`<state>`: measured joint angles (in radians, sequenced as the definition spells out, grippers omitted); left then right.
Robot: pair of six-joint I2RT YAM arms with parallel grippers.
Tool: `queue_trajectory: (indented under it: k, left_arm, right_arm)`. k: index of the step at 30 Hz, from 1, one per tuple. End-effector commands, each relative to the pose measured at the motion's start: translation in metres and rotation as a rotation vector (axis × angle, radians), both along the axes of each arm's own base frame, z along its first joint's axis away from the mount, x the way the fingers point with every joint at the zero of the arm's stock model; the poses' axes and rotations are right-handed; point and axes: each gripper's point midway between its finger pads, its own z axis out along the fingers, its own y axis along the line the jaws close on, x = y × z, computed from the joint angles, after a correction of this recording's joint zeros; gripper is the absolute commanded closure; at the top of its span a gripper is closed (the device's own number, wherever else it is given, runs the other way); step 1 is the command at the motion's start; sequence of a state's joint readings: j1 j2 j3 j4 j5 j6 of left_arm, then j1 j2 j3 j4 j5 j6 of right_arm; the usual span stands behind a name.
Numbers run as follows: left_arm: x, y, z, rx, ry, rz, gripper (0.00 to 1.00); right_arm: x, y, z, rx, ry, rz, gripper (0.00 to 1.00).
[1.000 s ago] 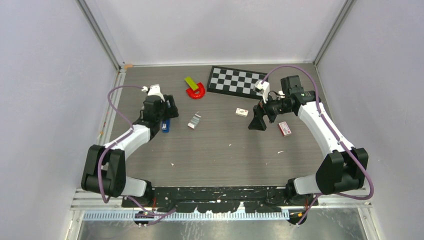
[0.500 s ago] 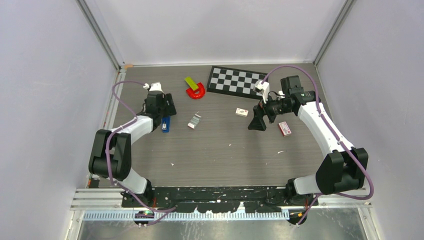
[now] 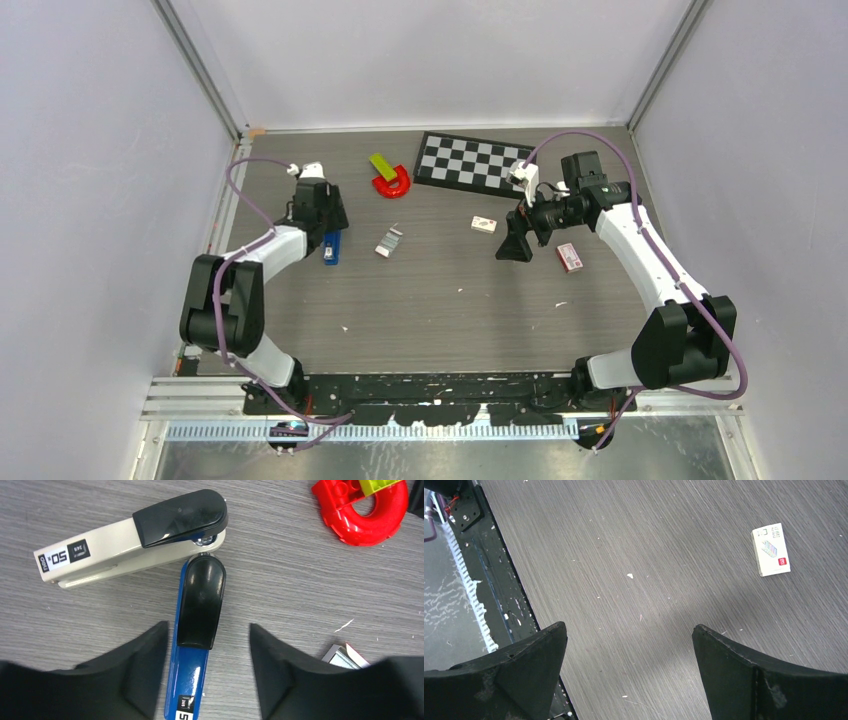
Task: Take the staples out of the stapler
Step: Adjust the stapler at the center of the board.
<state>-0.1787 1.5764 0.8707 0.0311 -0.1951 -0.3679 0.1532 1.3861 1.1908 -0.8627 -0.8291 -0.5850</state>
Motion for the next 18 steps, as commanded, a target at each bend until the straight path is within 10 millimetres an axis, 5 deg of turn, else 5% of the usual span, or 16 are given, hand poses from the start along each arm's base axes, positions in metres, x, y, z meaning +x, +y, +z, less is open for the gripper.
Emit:
queue_trajectory:
  k: [1, 7, 12, 18]
  left_arm:
    - [0.014, 0.007, 0.004, 0.021, 0.019, 0.041, 0.48]
    - [0.016, 0.003, -0.002, 0.021, 0.063, 0.020, 0.58]
    - [0.012, 0.000, -0.006, 0.013, 0.084, 0.000, 0.78]
    - [0.002, -0.013, -0.007, -0.033, 0.107, -0.062, 0.92]
  right_arm:
    - [-0.005, 0.002, 0.011, 0.026, -0.034, 0.019, 0.01]
    - [-0.006, 0.002, 0.012, 0.029, -0.036, 0.022, 0.01]
    - [-0.007, 0.003, 0.013, 0.032, -0.038, 0.026, 0.00]
    - [-0.007, 0.003, 0.015, 0.033, -0.043, 0.029, 0.00]
